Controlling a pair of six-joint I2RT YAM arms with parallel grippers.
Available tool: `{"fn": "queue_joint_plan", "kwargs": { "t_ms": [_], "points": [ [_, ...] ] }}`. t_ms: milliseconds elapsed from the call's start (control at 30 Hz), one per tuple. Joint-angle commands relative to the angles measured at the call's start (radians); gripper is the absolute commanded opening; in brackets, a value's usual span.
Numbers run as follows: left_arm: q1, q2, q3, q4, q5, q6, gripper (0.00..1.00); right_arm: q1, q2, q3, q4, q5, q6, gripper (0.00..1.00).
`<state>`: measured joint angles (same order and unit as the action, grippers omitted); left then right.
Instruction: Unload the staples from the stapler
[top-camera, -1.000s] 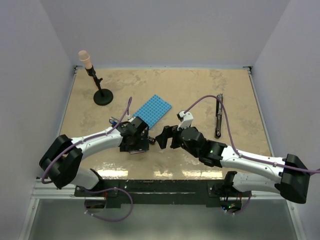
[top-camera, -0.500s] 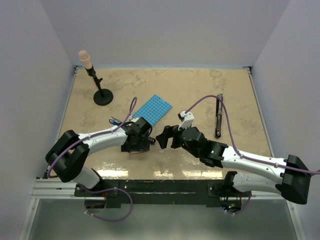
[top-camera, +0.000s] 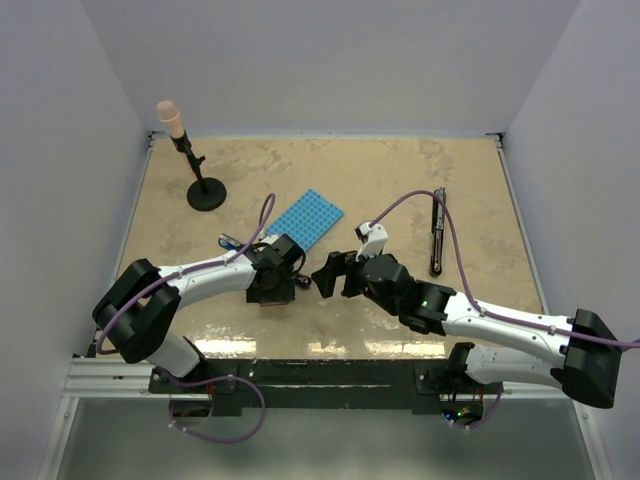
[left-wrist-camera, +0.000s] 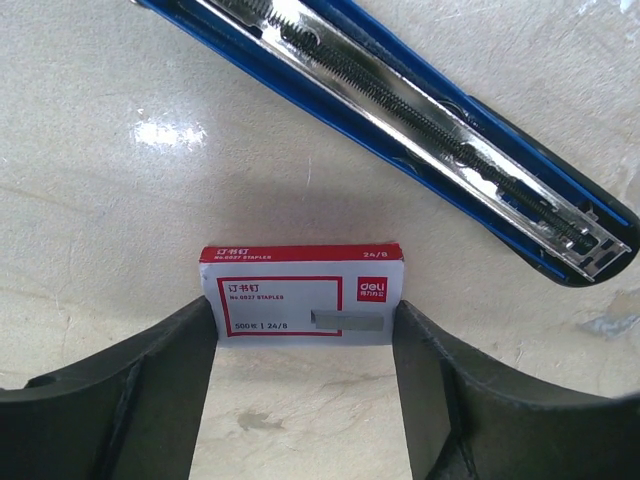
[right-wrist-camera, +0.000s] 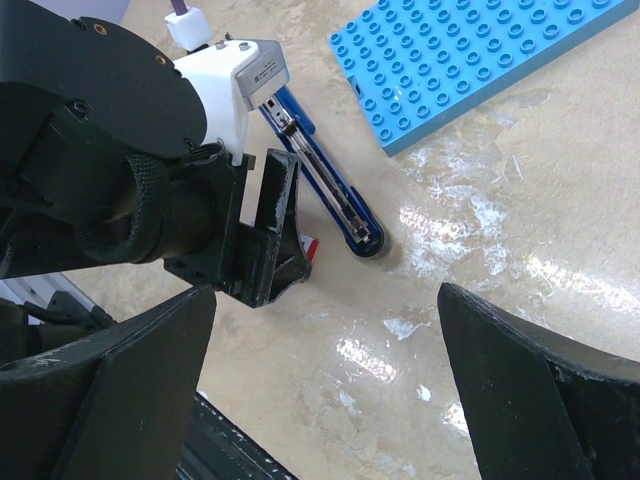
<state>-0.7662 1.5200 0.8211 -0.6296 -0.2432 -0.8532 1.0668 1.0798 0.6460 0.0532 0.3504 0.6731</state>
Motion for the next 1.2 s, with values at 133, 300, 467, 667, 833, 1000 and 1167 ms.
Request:
{"fn": "queue_joint_plan", "kwargs": {
  "t_ms": [133, 300, 467, 667, 833, 1000, 1167],
  "points": [
    [-0.007, -0.030, 0.018, -0.019, -0.034, -0.029, 0.57, 0.004, 0.002, -0.014, 0.040, 0.009, 0.008, 0.99],
    [-0.013, -0.047, 0.032, -0.041, -0.048, -0.035, 0.81, 0.004, 0.006, -0.009, 0.037, -0.002, 0.013, 0.99],
    [-0.015, -0.101, 0.075, -0.076, -0.061, -0.024, 0.93, 0.004, 0.003, 0.023, -0.024, 0.018, 0.010, 0.99],
    [-0.013, -0.306, 0.119, 0.025, 0.047, 0.066, 1.00, 0.004, -0.050, 0.089, -0.156, 0.056, 0.011, 0.99],
    [-0.013, -0.515, 0.090, 0.183, 0.139, 0.109, 1.00, 0.004, -0.127, 0.187, -0.324, 0.111, 0.040, 0.99],
    [-0.012, -0.719, 0.061, 0.284, 0.119, 0.143, 1.00, 0.002, -0.191, 0.293, -0.456, 0.162, 0.033, 0.99],
    [-0.012, -0.855, 0.026, 0.332, 0.147, 0.186, 1.00, 0.004, -0.300, 0.345, -0.501, 0.157, -0.003, 0.99]
  ]
}}
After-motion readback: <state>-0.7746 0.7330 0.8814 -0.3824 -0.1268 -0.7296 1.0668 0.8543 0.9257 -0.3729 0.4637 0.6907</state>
